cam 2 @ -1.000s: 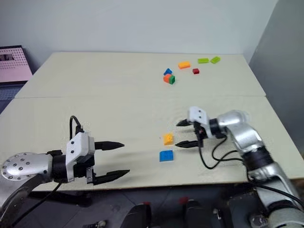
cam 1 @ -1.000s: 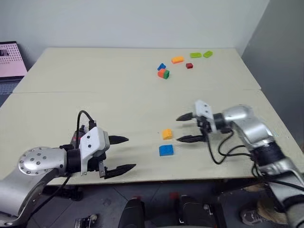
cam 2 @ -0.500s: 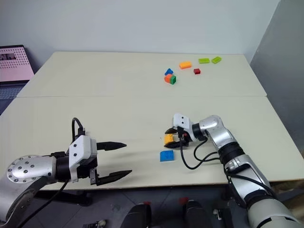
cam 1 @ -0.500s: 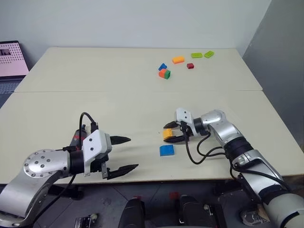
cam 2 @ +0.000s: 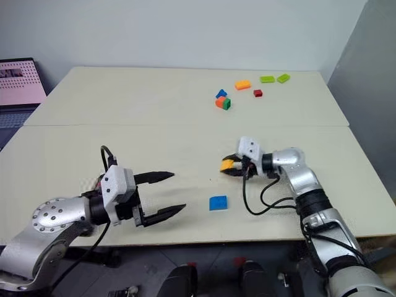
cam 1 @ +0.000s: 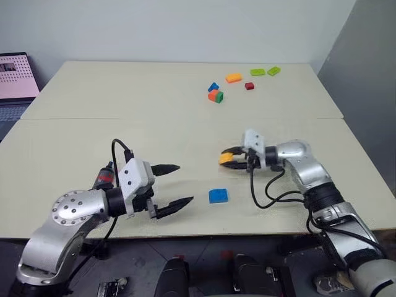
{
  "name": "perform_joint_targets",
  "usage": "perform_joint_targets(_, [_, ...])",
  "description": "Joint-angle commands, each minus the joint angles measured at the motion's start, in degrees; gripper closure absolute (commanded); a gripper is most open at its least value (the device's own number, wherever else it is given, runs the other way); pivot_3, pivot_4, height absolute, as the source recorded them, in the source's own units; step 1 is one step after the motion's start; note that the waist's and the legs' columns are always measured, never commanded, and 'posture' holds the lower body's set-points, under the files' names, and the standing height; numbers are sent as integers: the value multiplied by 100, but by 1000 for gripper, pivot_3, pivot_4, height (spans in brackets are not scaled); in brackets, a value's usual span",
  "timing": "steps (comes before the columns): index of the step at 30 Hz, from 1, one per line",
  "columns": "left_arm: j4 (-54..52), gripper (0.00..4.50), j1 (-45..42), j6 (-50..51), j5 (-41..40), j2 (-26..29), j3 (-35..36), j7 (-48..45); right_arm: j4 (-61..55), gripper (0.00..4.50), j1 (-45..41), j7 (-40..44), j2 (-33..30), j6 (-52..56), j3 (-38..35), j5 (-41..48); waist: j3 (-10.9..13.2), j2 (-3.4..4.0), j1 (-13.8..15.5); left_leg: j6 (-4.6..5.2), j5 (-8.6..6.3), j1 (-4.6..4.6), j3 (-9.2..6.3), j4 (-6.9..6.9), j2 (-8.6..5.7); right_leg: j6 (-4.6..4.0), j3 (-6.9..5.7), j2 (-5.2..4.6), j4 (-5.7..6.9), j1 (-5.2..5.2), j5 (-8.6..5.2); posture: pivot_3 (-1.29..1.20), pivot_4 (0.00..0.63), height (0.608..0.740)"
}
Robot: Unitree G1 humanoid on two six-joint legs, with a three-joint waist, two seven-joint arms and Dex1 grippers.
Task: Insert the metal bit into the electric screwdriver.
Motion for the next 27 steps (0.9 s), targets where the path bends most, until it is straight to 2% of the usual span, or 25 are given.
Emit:
perform_joint_targets(1, [-179, 0, -363, 39, -76, -261, -259, 237, -238, 3037, 310, -1446, -265, 278, -909, -101, 0, 0, 6, 0, 0, 0, 0, 3, -1, 0, 1, 0, 4, 0, 0, 0, 150, 740])
perform_joint_targets(3, [-113, 0, -665, 29, -43, -487, -440, 357, -74, 3037, 398, -2463, -336, 495, -1352, -244, 0, 0, 13, 0, 0, -1, 0, 4, -2, 1, 2, 0, 2, 1, 1, 0, 150, 740])
perform_joint_targets(6, [-37, 0, -901, 38, -21, -644, -598, 390, 135, 3037, 411, -3272, -350, 771, -1663, -324, 0, 0, -23, 0, 1, 0, 4, 8, -3, 8, 11, 0, 4, 1, 6, 0, 150, 740])
perform_joint_targets(11, [91, 0, -1125, -39, 72, -780, -848, 339, 801, 3037, 279, -4059, -340, 1015, -1906, -400, -1, 2, -96, 1, 1, 7, 6, 2, 0, 9, 25, 12, 4, 2, 7, 0, 150, 740])
perform_joint_targets(14, [177, 0, -1204, -131, 147, -824, -987, 268, 1652, 3037, -48, -4858, -324, 1051, -2208, -339, 0, 4, -114, 2, 2, 7, 8, 3, -1, 10, 30, 13, 4, 1, 7, 0, 150, 740])
perform_joint_targets(18, [205, 0, -1200, -226, 143, -912, -1034, 270, 2067, 3037, -239, -5095, -269, 988, -2328, -210, 1, 5, -138, 2, 2, 8, 23, 5, -4, 17, 52, 13, 2, 1, 12, 0, 150, 740])
perform_joint_targets(20, [207, 0, -1163, -280, 147, -951, -1038, 282, 2059, 2337, -247, -5118, -221, 969, -2372, -140, 1, 5, -149, 3, 2, 8, 30, 5, -4, 18, 60, 13, -1, 0, 12, 0, 150, 740])
perform_joint_targets(22, [197, 0, -1112, -303, 167, -969, -1042, 291, 1954, 2000, -211, -5092, -205, 963, -2414, -58, 1, 5, -155, 3, 2, 8, 32, 4, -4, 19, 63, 14, -2, 0, 12, 0, 150, 740])
perform_joint_targets(24, [179, 0, -1011, -322, 184, -955, -1023, 301, 1682, 1347, -119, -4986, -187, 976, -2487, 97, 1, 5, -159, 3, 1, 12, 39, 2, -4, 20, 73, 16, -1, 0, 12, 0, 150, 740])
perform_joint_targets(26, [164, 0, -930, -329, 203, -925, -993, 318, 1364, 1046, -10, -4875, -205, 987, -2535, 211, 1, 5, -161, 3, 1, 13, 41, 2, -4, 20, 76, 16, -2, -1, 12, 0, 150, 740])
perform_joint_targets(27, [159, 0, -898, -327, 219, -897, -970, 331, 1186, 743, 59, -4847, -236, 971, -2536, 229, 1, 5, -160, 3, 1, 13, 44, 2, -4, 21, 79, 16, -1, -1, 12, 0, 150, 740])
